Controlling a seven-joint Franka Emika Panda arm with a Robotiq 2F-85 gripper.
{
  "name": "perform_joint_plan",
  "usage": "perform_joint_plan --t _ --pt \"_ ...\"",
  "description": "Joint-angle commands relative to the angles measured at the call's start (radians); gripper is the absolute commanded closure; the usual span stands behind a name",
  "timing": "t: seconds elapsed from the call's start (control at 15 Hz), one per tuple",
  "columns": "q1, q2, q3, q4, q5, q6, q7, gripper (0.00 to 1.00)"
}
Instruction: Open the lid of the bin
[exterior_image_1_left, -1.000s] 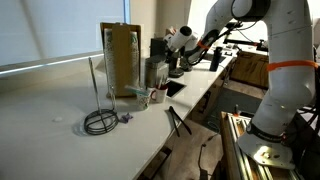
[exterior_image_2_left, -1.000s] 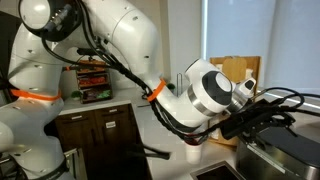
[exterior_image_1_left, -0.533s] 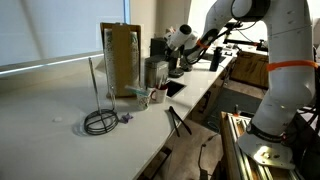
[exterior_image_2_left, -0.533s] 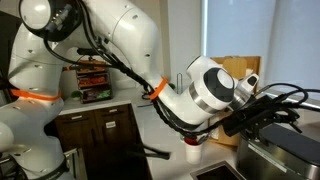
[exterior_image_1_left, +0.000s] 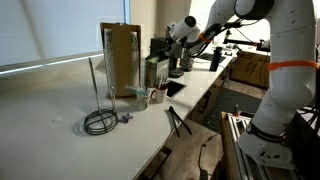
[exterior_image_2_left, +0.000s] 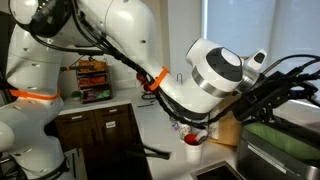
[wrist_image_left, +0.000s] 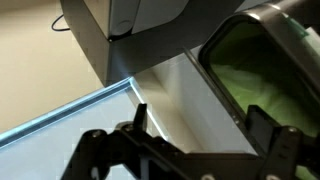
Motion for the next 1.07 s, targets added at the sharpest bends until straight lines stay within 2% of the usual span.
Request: perform_joint_plan --t 0.0,0.07,0.33,0.47,0.53,0.67,0.73,0.8,0.87,0.93,1.0 --pt "-0.012 -0.002 0.050 0.031 0.066 -0.007 -0.001 0.00" --pt "0.003 0.002 0.062 0.025 0.153 -0.019 -0.058 0.00" --pt "0.022 0.008 0.102 0.051 0.315 -0.054 -0.126 0.00" --pt "0.031 0.001 0.094 0.055 0.386 -0.078 -0.144 0.00" --pt "0.030 -0.007 0.076 0.058 0.346 -0.088 -0.064 0.00" --pt "0.013 -0.041 0.069 0.014 0.374 -0.098 -0.036 0.00" --pt "-0.024 -0.075 0.103 -0.047 0.393 -0.110 -0.071 0.00" --pt "-0.010 -0.094 0.091 -0.104 0.447 -0.133 -0.163 0.00" --pt "-0.002 -0.097 0.062 -0.124 0.425 -0.166 -0.195 0.00" --pt "-0.022 -0.105 0.065 -0.150 0.348 -0.176 -0.179 0.00" --pt "-0.024 -0.122 0.058 -0.194 0.334 -0.191 -0.212 0.00"
